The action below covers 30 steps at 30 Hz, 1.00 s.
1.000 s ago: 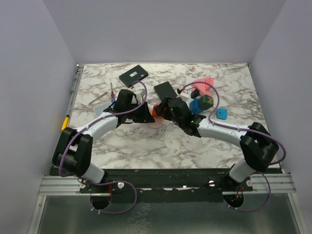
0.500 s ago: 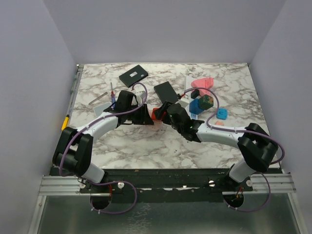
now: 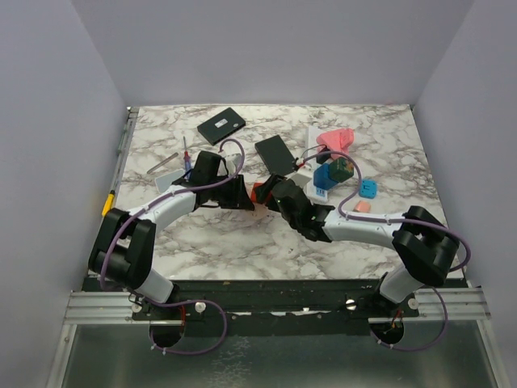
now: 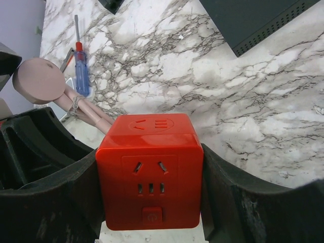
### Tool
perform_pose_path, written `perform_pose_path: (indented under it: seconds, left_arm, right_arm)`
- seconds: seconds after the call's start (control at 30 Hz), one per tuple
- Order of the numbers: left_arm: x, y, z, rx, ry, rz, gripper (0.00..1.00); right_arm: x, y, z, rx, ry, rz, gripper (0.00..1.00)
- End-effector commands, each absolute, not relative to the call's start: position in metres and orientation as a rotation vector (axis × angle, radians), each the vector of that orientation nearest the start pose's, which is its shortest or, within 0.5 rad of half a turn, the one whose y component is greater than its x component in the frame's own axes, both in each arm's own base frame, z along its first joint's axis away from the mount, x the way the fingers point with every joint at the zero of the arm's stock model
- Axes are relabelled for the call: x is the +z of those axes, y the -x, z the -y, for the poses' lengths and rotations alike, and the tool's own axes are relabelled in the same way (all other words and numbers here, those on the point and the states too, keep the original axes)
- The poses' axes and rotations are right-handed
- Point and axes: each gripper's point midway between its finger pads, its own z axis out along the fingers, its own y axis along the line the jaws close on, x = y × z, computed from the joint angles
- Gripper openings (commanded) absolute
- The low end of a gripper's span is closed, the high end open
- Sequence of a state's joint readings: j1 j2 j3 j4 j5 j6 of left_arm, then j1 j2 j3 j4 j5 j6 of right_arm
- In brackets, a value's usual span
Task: Pull the plug off the socket
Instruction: Remove the plug from the socket.
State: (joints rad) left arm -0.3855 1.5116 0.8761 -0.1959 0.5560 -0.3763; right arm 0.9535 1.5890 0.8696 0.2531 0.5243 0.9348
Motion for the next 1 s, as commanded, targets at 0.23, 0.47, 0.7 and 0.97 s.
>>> perform_pose_path:
  seconds: [0.23, 0.47, 0.7, 0.97]
  left_arm:
    - [0.125, -0.331, 0.241, -0.997, -0.309, -2.285, 0.0]
    - [0.129, -0.328, 0.246, -1.038, -0.348, -2.262, 0.0]
    - [0.133, -0.327, 0.248, -1.056, -0.364, -2.236, 0.0]
    - [0.127, -0.324, 0.251, -1.055, -0.375, -2.248, 0.0]
  right_arm:
    - [0.134, -0.271, -0.362, 0.788, -0.228, -2.052, 0.0]
    - [0.134, -0.272, -0.34, 0.853, -0.24, -2.044, 0.0]
    - [0.12, -0.273, -0.313, 0.894, -0.312, -2.07, 0.0]
    - [0.122, -0.282, -0.316, 0.828, -0.283, -2.093, 0.0]
